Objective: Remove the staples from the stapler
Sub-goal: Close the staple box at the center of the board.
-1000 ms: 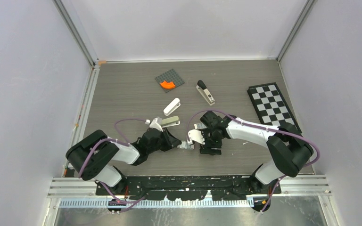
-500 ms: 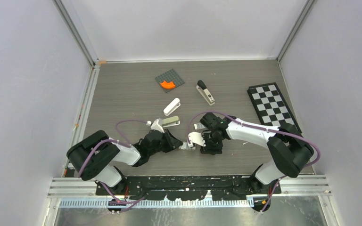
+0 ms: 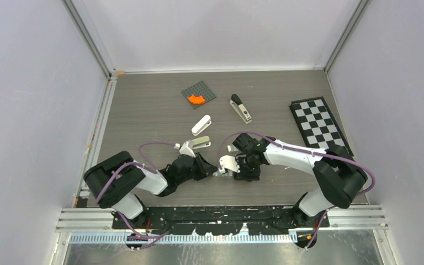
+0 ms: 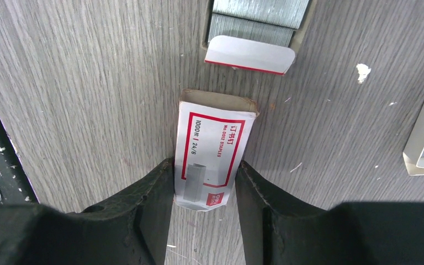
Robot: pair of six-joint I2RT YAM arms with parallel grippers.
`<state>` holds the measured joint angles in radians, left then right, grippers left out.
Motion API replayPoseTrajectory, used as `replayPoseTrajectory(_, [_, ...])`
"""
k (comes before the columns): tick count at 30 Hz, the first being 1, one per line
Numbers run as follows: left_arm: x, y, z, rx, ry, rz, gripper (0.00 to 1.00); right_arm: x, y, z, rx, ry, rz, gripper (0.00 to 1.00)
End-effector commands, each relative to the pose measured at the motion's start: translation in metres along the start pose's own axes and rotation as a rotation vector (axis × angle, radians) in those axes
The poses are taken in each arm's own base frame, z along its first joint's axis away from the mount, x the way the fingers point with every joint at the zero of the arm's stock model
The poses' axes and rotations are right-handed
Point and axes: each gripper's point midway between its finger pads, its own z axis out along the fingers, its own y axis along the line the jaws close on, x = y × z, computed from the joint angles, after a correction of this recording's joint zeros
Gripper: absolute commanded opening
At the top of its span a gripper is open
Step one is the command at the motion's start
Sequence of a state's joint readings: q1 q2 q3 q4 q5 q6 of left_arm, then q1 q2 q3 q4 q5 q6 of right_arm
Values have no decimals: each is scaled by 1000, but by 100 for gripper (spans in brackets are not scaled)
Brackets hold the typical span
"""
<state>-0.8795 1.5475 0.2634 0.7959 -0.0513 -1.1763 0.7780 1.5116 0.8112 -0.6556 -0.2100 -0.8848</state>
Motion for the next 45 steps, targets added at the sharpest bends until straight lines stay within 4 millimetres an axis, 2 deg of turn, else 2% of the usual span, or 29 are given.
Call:
replayPoseTrajectory(1, [5, 6, 4, -33, 2, 13, 22, 0, -14, 8, 65, 13, 5, 48])
replayPoseTrajectory(45, [29, -7, 20, 0, 65, 13, 20, -4, -20, 15, 94, 22, 29, 48])
